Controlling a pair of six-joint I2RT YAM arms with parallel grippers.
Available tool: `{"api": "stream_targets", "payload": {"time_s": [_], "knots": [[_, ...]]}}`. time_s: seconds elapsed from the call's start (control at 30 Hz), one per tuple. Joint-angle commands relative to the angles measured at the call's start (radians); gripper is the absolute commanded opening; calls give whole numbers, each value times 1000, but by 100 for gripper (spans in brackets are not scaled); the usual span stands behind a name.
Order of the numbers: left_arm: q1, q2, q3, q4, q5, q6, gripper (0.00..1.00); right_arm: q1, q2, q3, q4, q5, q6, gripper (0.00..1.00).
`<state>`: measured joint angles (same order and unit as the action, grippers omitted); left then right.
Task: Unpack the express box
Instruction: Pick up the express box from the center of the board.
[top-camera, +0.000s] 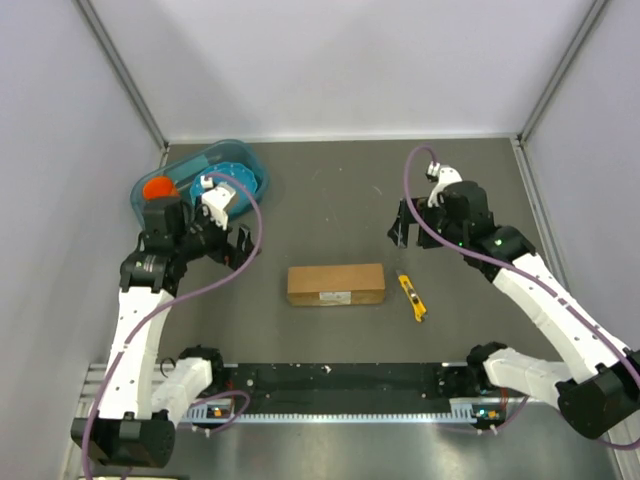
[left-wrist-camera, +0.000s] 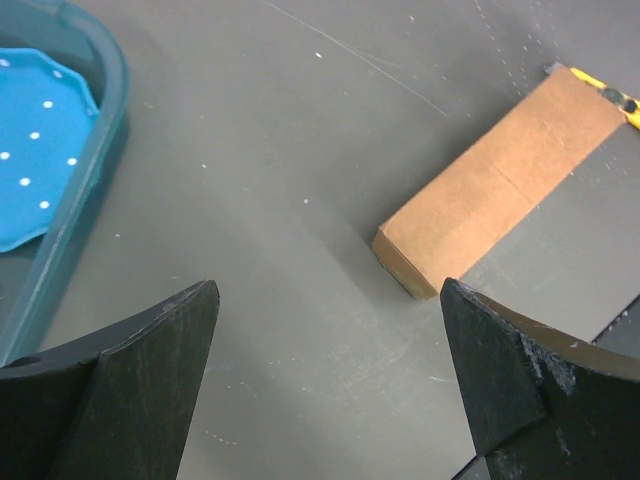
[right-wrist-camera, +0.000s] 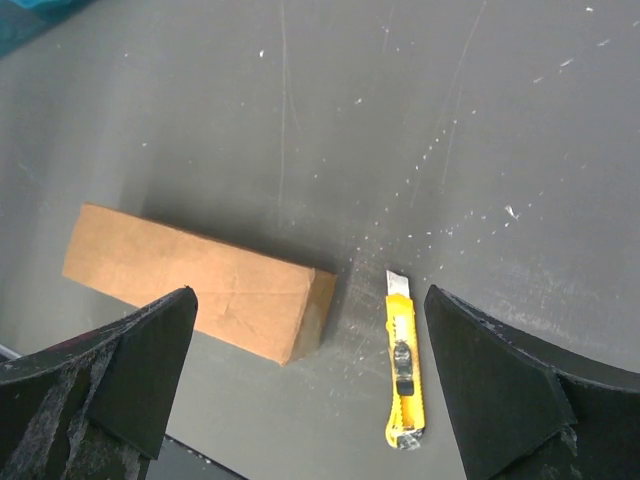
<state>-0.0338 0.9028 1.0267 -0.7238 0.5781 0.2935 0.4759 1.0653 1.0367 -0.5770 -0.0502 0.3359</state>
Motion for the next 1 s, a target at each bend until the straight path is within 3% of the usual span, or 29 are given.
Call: {"api": "stream_targets", "payload": {"time_s": [0.0,0.13,0.27,0.4,0.5,0.7,0.8,0.83,0.9,0.97], "knots": [[-15,-7,-34,-8,101,107,99,12,-59,-47,45,21,9,99],[-101,5,-65,-34,85,193,99,67,-129,-121,92,36,-32,99],[-274,33,-89,-39,17,272,99,206,-151,-173,137,93,-116,99],[-293,65,-100,-29,95,361,99,358,-122,-179,163,53,-242,99],[-290,73,-80,-31,120,366,99,405,-81,-164,172,3,-331,99],[-201,36,-99,27,307,366,99,408,79,-44,145,-137,-506,99],[-95,56,-99,47,412,340,99,408,201,55,89,-181,-574,99],[-19,64,-99,60,513,335,99,408,226,74,89,-195,-586,99],[26,97,-88,38,578,361,99,408,283,130,91,-241,-594,99],[74,134,-50,-86,588,473,99,408,370,186,75,-279,-607,99]]}}
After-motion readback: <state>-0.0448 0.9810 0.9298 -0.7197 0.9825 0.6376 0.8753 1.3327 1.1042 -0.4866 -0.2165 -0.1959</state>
